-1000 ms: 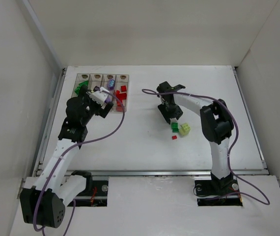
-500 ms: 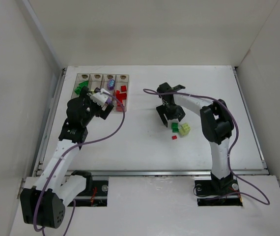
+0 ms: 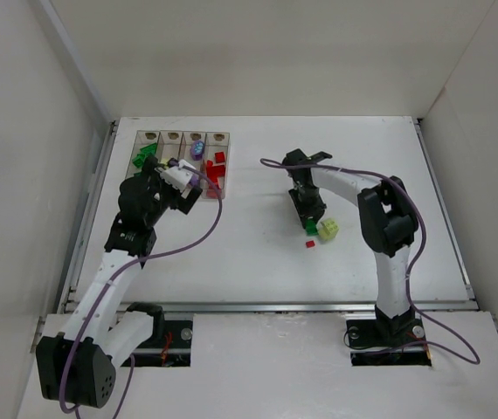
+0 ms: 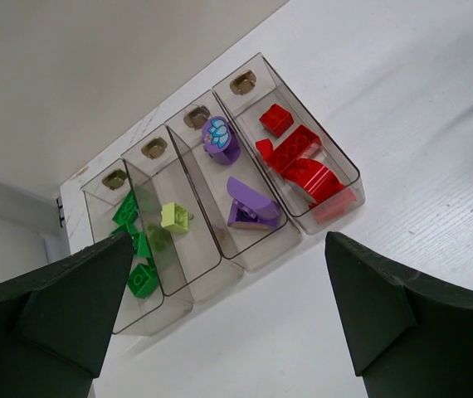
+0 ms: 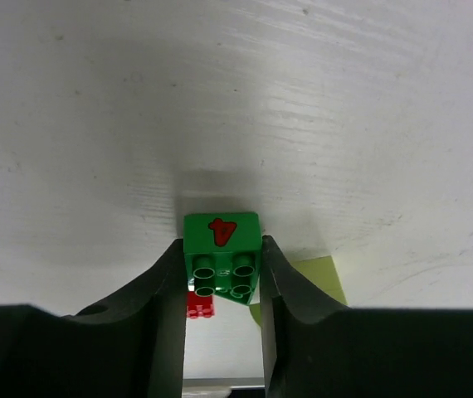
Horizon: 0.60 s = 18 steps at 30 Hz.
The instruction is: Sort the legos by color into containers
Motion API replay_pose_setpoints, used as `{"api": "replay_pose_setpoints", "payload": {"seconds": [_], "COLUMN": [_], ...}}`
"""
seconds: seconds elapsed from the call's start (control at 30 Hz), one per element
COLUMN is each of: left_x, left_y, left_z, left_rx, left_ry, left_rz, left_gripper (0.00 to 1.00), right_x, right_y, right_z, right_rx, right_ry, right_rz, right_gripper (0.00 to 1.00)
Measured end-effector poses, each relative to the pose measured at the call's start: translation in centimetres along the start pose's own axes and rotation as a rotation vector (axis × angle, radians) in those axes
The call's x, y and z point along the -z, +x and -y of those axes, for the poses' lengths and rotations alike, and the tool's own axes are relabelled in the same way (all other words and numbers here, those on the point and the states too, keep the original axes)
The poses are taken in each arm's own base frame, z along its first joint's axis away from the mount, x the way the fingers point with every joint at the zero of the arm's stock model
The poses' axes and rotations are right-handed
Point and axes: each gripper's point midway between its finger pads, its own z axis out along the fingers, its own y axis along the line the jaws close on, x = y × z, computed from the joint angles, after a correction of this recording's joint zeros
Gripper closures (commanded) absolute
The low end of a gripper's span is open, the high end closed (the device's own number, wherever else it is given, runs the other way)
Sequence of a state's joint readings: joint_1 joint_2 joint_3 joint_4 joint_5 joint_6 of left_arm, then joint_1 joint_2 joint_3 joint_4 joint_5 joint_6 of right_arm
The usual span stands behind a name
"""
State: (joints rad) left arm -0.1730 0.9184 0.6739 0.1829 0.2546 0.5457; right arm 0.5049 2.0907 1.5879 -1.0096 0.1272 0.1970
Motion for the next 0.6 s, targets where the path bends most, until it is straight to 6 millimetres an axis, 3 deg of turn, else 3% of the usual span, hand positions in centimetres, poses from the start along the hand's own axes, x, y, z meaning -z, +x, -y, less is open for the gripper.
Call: {"api": "replay_pose_setpoints", "payload": {"seconds": [0.03,0.1,0.23,0.3,0.37,0.47,0.6], "left_x": [0.0,0.0,-0.1,-0.1,-0.1,0.4,1.5], "left_y": [0.0,0.1,0.0,-0.4,-1.0,-2.6,-6.0], "left_z": [0.0,0.1,0.8,1.5,2.4,4.7,7.1], "left_rx": [0.0,0.001,-0.005,-0.018,-0.041,-0.085,-0.143], "left_ry": [0.001,0.005,0.041,0.081,0.139,0.273,0.411], "left_rz": [-0.001,-0.001,0.013,0.034,0.068,0.161,0.336], "left_gripper": [0.0,0.0,0.0,0.0,0.0,0.0,0.0], "right_x": [0.1,0.3,1.6,4.0,7.1,14.2,23.9], "right_y": [0.0,-0.2,-1.7,-4.2,-6.8,-9.7,-10.1], "right_z": [0.0,-0.2,-1.5,-3.0,-4.8,-8.3,-12.2], "right_rx": [-0.006,-0.015,-0.015,-0.008,0.01,0.065,0.197], "right_ry": [-0.005,-0.02,-0.1,-0.191,-0.305,-0.564,-0.885], "right_rz": [0.0,0.003,0.039,0.117,0.22,0.412,0.624], "right_gripper": [0.91,1.0,1.0,1.0,1.0,1.0,1.0]}}
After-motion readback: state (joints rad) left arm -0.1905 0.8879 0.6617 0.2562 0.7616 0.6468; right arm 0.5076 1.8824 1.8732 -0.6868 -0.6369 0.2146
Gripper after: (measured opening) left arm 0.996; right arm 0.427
